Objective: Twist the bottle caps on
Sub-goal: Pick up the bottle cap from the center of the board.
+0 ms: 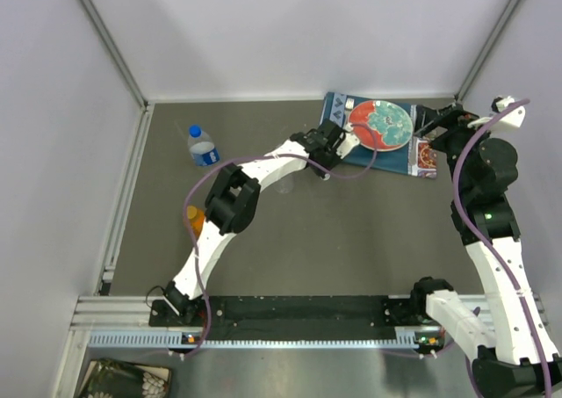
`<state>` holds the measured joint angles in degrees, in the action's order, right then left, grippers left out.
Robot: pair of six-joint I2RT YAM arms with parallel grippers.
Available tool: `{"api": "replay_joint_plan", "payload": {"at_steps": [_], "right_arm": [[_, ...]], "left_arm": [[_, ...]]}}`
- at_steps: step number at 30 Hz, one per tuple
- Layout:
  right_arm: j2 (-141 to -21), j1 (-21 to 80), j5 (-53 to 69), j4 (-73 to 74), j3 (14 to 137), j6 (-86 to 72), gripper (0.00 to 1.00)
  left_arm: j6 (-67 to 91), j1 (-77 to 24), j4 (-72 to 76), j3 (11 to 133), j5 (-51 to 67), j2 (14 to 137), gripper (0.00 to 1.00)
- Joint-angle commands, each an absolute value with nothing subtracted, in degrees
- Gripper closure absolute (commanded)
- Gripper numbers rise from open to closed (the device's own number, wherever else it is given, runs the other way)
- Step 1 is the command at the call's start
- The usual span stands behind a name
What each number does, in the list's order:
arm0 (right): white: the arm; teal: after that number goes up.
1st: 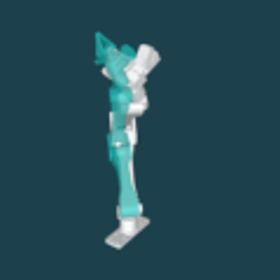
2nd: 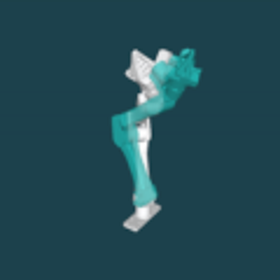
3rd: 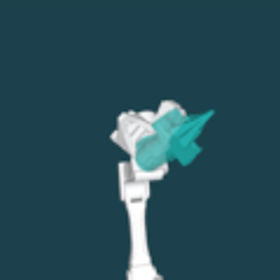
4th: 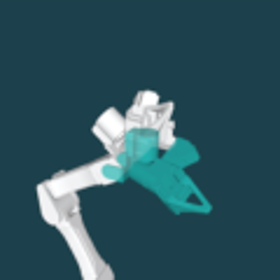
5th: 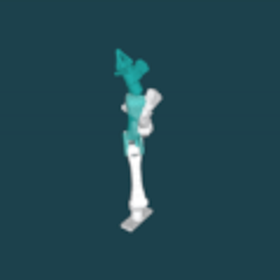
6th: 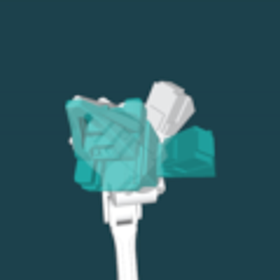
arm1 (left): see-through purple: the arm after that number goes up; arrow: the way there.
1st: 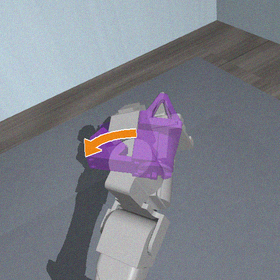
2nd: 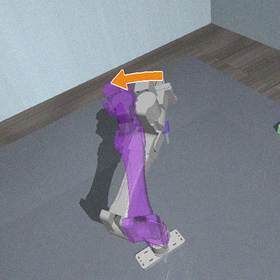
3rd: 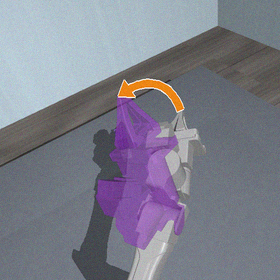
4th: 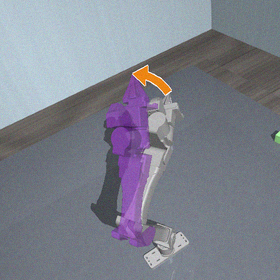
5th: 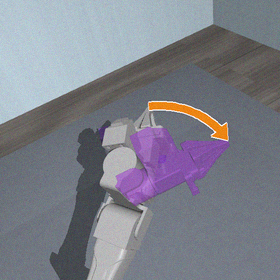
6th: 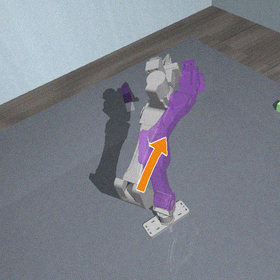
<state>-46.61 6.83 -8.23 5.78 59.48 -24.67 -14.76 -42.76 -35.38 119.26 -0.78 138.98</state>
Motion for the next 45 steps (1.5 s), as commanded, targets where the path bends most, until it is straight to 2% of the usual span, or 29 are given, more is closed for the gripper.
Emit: {"api": "replay_joint_plan", "payload": {"at_steps": [1, 6, 12, 16, 19, 22, 23, 26, 29, 32, 35, 36, 38, 45], "right_arm": [[-45.4, 6.3, -6.0, 4.7, 59.9, -25.6, 0.2], [-43.7, 6.2, -3.2, 5.2, 59.7, -24.6, 0.2], [-38.8, 6.2, 5.9, 0.5, 57.7, -22.9, 0.16], [-34.6, 6.2, 14.4, -8.9, 53.9, -19.7, 0.11], [-31.5, 6.2, 20.2, -18.9, 49.2, -18.4, 0.1], [-31.8, 6.2, 27.7, -22.6, 48.1, -16.4, 0.09], [-32.5, 6.2, 34.8, -23.9, 48.0, -16.2, 0.08], [-36.1, 6.2, 45.8, -35.4, 47.1, -21.7, 0.06], [-40.4, 6.2, 51.9, -45.0, 47.8, -27.8, 0.07], [-43.1, 7.9, 54.6, -49.0, 49.1, -29.6, 0.09], [-43.9, 14.5, 54.1, -41.2, 52.5, -20.9, 0.11], [-44.1, 17.0, 52.7, -31.9, 54.2, -12.5, 0.11], [-44.2, 22.7, 46.1, -26.0, 54.8, -5.5, 0.13], [-46.9, 29.4, 36.1, -28.6, 53.3, 3.8, 0.16]], "left_arm": [[-10.9, -43.9, -38.8, 114.9, 9.7, 136.1, 1.0], [-9.2, -45.3, -41.7, 113.4, 18.0, 130.3, 1.0], [-5.5, -44.9, -46.5, 124.3, 28.3, 120.5, 1.0], [1.9, -42.5, -41.8, 127.5, 39.9, 113.7, 1.0], [11.9, -38.5, -33.3, 124.1, 46.9, 108.7, 1.0], [25.4, -34.3, -20.2, 116.9, 56.6, 103.6, 1.0], [28.5, -32.8, -17.7, 115.6, 60.8, 101.9, 1.0], [46.0, -31.0, -2.7, 110.2, 66.3, 99.1, 1.0], [57.3, -30.5, 10.0, 106.4, 69.7, 97.2, 1.0], [62.7, -30.6, 16.2, 104.1, 71.0, 95.3, 1.0], [63.5, -30.6, 16.5, 102.6, 70.5, 94.1, 1.0], [63.6, -30.6, 16.4, 102.3, 70.2, 94.0, 1.0], [63.9, -30.7, 16.5, 101.3, 69.3, 93.4, 1.0], [66.4, -31.6, 17.8, 98.2, 68.9, 92.0, 1.0]]}}
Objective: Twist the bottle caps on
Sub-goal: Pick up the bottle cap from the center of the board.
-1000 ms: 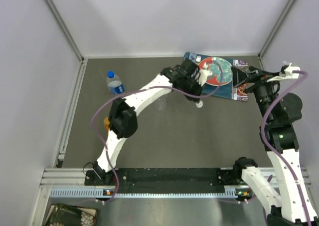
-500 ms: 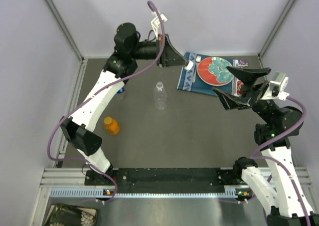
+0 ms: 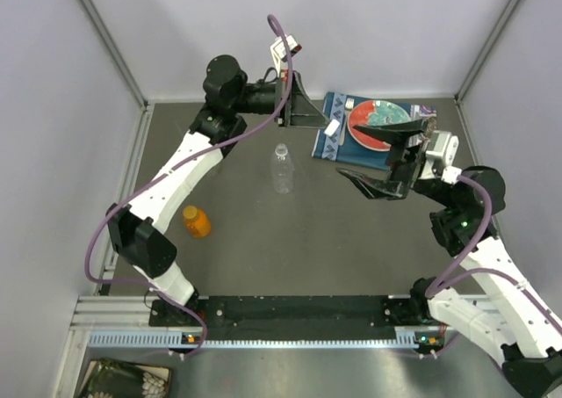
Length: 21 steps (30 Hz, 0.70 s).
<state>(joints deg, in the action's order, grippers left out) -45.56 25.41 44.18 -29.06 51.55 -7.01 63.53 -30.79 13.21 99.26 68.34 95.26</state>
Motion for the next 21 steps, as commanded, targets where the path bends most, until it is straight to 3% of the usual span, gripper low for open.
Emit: {"api": "replay_joint_plan", "payload": {"at_steps": [1, 8, 17, 21], "right_arm": [[-47.3, 30.3, 34.5, -28.5, 53.1, 5.6, 0.17], [-49.6, 34.9, 23.9, -34.9, 50.5, 10.8, 0.27], [-50.3, 35.4, 23.6, -37.3, 49.6, 9.1, 0.43], [-49.8, 35.4, 24.3, -38.8, 48.9, 7.7, 0.44]], "left_arm": [[66.8, -31.7, 18.2, 97.8, 69.0, 91.9, 1.0], [69.4, -32.8, 19.5, 98.4, 69.3, 92.3, 1.0], [70.2, -32.8, 20.1, 97.9, 69.2, 92.6, 1.0], [70.7, -32.8, 20.4, 97.2, 69.1, 92.6, 1.0]]}}
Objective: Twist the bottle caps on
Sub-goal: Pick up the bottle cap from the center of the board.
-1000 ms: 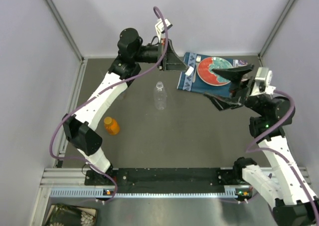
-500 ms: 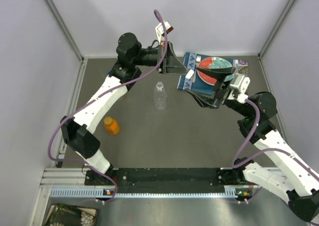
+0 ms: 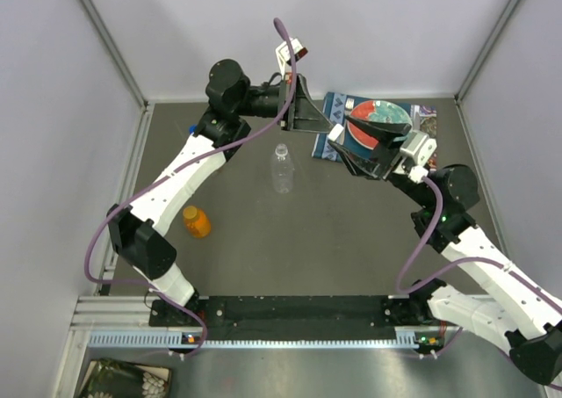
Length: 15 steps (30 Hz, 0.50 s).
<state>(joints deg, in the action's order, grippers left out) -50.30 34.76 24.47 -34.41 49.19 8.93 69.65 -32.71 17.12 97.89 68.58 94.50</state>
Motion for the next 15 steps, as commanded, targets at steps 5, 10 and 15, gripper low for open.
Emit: {"api": "replay_joint_plan", "payload": {"at_steps": [5, 10, 15], "right_arm": [[-49.6, 35.9, 25.2, -39.1, 49.1, 7.3, 0.46], [-49.7, 36.6, 25.9, -39.2, 49.7, 6.3, 0.5], [-49.4, 36.7, 26.5, -39.0, 49.9, 5.6, 0.51]], "left_arm": [[70.8, -32.7, 20.3, 97.4, 68.9, 92.6, 1.0], [70.6, -32.8, 20.3, 96.9, 68.7, 92.4, 1.0], [70.2, -32.7, 20.0, 96.9, 68.5, 92.5, 1.0]]}}
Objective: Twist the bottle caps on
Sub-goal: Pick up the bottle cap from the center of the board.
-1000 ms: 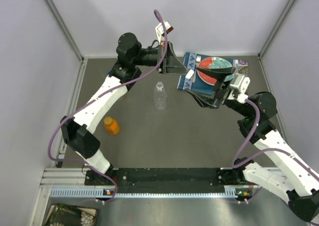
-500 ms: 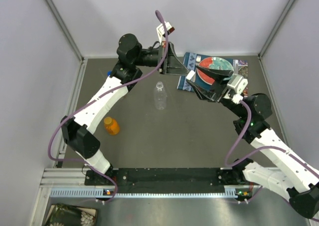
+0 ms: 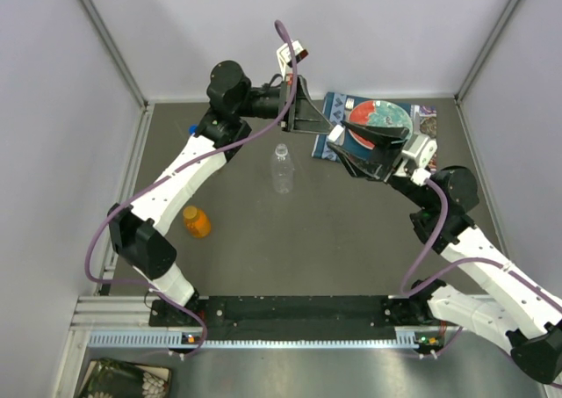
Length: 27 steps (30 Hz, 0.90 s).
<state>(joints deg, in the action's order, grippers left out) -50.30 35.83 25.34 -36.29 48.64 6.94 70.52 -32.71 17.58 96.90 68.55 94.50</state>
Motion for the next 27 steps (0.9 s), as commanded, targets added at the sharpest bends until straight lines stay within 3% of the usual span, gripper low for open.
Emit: {"api": "replay_joint_plan", "payload": {"at_steps": [1, 6, 15, 17, 19, 21, 22, 26, 27], "right_arm": [[-49.4, 36.7, 26.4, -39.0, 49.8, 5.6, 0.51], [-49.3, 36.7, 26.5, -38.6, 50.2, 5.0, 0.56], [-49.9, 36.7, 26.6, -38.1, 50.9, 3.6, 0.75], [-49.7, 36.7, 27.3, -36.7, 51.9, 3.2, 0.76], [-49.1, 36.7, 27.9, -35.3, 52.7, 2.8, 0.78], [-47.6, 36.7, 28.5, -32.5, 53.9, 2.8, 0.78], [-47.1, 36.7, 28.8, -31.6, 54.2, 2.8, 0.79], [-43.5, 36.7, 29.2, -26.8, 55.5, 3.5, 0.79], [-42.5, 36.7, 29.1, -25.8, 55.7, 3.7, 0.79]], "left_arm": [[70.3, -32.7, 20.0, 96.8, 68.4, 92.5, 1.0], [70.0, -32.6, 19.6, 96.4, 68.3, 92.3, 1.0], [68.2, -32.6, 17.8, 96.7, 67.9, 92.0, 0.99], [66.2, -32.4, 16.3, 96.7, 67.9, 91.7, 0.87], [63.4, -31.6, 14.9, 97.0, 67.9, 91.1, 0.64], [60.3, -30.4, 9.9, 97.6, 67.8, 90.6, 0.49], [56.4, -28.7, 7.9, 97.7, 67.9, 90.2, 0.35], [35.8, -22.9, -9.9, 98.8, 65.9, 89.1, 0.26], [28.7, -22.0, -22.8, 98.9, 63.6, 88.7, 0.22]]}}
